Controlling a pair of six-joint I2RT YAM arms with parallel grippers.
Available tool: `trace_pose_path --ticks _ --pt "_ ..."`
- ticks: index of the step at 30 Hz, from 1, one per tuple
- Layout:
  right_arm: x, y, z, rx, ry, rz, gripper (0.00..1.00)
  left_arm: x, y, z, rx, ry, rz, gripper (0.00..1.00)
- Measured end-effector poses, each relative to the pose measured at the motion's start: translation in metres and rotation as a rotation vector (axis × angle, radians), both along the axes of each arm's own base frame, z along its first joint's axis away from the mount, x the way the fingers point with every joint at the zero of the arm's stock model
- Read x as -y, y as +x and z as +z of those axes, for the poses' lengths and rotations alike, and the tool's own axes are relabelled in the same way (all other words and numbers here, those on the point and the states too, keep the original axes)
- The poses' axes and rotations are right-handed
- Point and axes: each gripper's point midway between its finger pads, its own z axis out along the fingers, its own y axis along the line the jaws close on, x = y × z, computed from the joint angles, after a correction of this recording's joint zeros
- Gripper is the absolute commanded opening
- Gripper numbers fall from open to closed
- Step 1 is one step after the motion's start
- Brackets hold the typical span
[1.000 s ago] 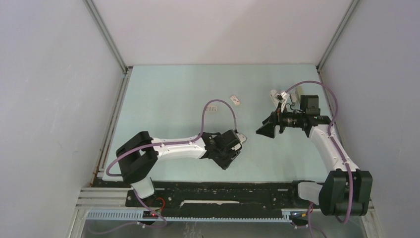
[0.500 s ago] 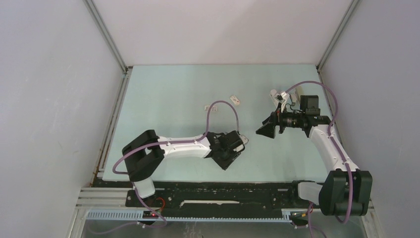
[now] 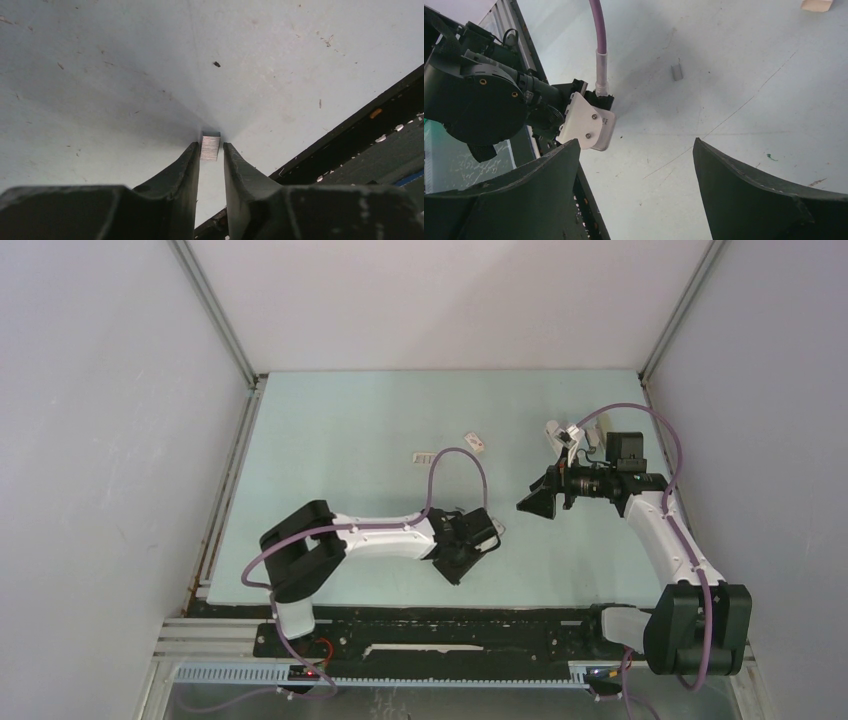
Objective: Unload the staples from the stapler
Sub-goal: Pick up the staple from the center of the board.
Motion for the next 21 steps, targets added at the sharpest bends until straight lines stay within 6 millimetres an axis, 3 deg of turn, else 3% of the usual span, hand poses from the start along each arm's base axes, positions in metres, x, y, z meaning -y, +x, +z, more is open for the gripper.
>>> trace_pose_path --ticks 11,21 --pt "0.002 0.001 0.0 0.0 0.0 -0.006 0.93 -0.003 0.002 -0.002 0.009 0.034 0.004 0.11" --pt "0.002 0.001 0.001 0.002 0.0 -0.007 0.93 -0.008 0.018 0.003 0.078 0.046 0.055 0.06"
